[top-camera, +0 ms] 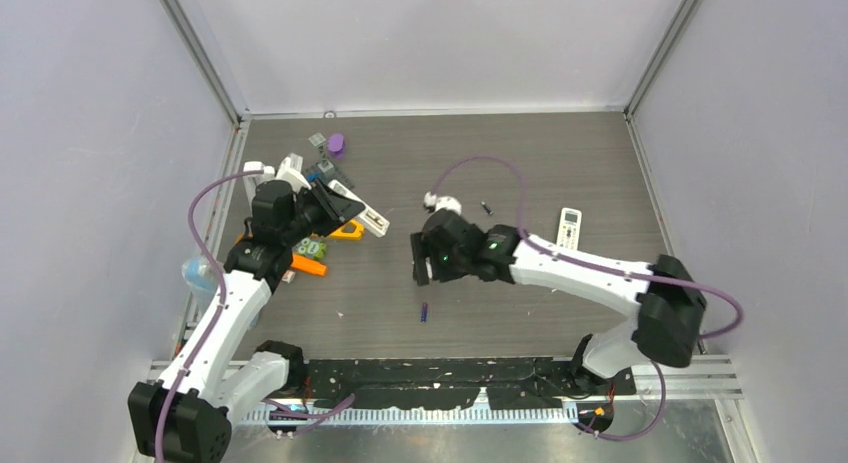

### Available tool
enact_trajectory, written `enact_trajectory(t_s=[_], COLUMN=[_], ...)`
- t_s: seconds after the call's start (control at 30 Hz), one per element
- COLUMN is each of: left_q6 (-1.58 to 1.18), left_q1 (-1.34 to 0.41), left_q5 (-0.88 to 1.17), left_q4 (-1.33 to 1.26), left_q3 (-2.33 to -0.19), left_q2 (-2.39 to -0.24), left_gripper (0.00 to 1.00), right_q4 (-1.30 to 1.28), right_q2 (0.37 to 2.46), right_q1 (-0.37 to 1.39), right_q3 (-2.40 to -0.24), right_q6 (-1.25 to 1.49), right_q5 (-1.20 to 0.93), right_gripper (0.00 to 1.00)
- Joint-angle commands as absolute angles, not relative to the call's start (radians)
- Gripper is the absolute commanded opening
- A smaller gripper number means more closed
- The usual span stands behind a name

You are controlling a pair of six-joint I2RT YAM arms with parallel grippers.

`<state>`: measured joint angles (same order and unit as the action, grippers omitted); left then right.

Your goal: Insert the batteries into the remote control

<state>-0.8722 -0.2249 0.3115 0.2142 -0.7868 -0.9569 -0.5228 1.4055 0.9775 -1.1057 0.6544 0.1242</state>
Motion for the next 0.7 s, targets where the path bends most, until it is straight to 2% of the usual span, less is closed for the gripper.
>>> enact_trajectory(t_s=[0.0,0.2,0.37,0.67], left_q6=[-0.792,-0.748,-0.719,-0.703], left_q1=[-0.223,-0.224,-0.223,-0.187], left_q5=[0.204,0.103,0.022,0.057], left_q4=[0.291,0.396,0.458,0.500], left_q3=[-0.775,-0.749,-0.735,-0.760], left_q2=[-0.900,-0.816,-0.761,-0.776], left_gripper=[0.00,0.00,0.00,0.00], right_q4=[-0.564,-0.565,-0.520,-0.463], right_q2=[1.526,1.643,1.665,1.661], right_q1=[1.105,1.172,1.225,1.227], right_q3=[-1.135,-1.176,-1.142,-1.053], right_q6=[0.608,0.493,0.275,-0.116], right_q5=[0.244,0.268,0.326,0.218], right_gripper=[0.72,0.67,0.61,0.60])
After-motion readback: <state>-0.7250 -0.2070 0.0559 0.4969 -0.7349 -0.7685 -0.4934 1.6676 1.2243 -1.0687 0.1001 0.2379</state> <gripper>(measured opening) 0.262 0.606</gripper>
